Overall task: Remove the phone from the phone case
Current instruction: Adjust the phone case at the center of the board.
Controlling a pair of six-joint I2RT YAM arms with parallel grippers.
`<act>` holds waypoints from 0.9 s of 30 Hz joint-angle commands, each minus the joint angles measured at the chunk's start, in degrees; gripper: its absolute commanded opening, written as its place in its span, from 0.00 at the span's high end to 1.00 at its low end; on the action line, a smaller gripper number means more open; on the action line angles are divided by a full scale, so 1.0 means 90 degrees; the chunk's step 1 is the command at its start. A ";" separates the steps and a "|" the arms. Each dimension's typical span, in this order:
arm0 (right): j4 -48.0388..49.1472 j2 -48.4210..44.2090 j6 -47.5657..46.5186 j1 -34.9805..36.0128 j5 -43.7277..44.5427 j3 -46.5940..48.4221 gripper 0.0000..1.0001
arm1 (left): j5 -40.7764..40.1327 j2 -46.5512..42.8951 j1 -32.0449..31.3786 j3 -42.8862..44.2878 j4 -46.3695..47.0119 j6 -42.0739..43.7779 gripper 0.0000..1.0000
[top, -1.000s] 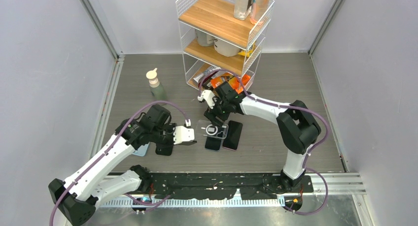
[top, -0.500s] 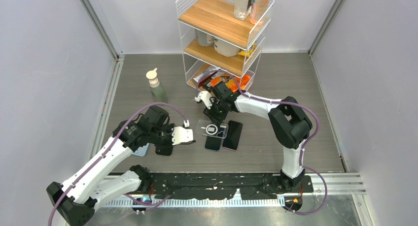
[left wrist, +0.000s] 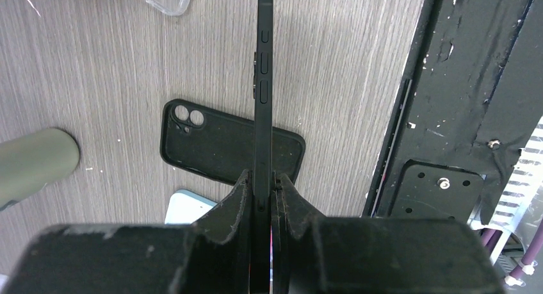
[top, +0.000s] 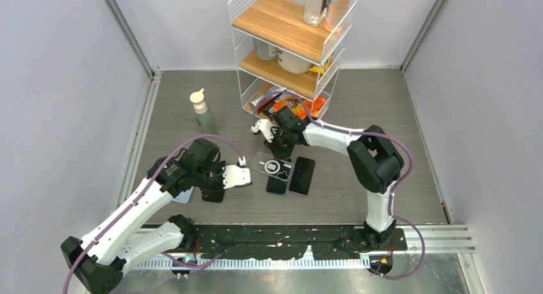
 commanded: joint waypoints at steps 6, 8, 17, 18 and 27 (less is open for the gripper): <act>-0.0048 -0.0315 0.1035 0.0045 -0.0577 0.0418 0.94 | -0.0117 -0.0151 0.0291 0.0144 0.0199 0.0099 1.00; 0.0082 -0.0327 0.1438 0.0102 -0.0694 0.0393 0.94 | -0.0128 -0.0148 0.0375 0.0177 0.0188 0.0111 1.00; 0.0715 -0.0047 0.3264 0.0510 -0.0710 0.0229 0.94 | -0.0207 -0.0028 0.0526 0.0485 -0.0093 -0.0026 1.00; 0.0769 0.0000 0.3500 0.0532 -0.0722 0.0198 0.94 | -0.0219 -0.0048 0.0531 0.0498 -0.0118 -0.0039 1.00; 0.1185 0.0076 0.4224 0.0698 -0.0259 -0.0092 0.89 | -0.0323 -0.0216 0.0544 0.0549 -0.0262 -0.0107 1.00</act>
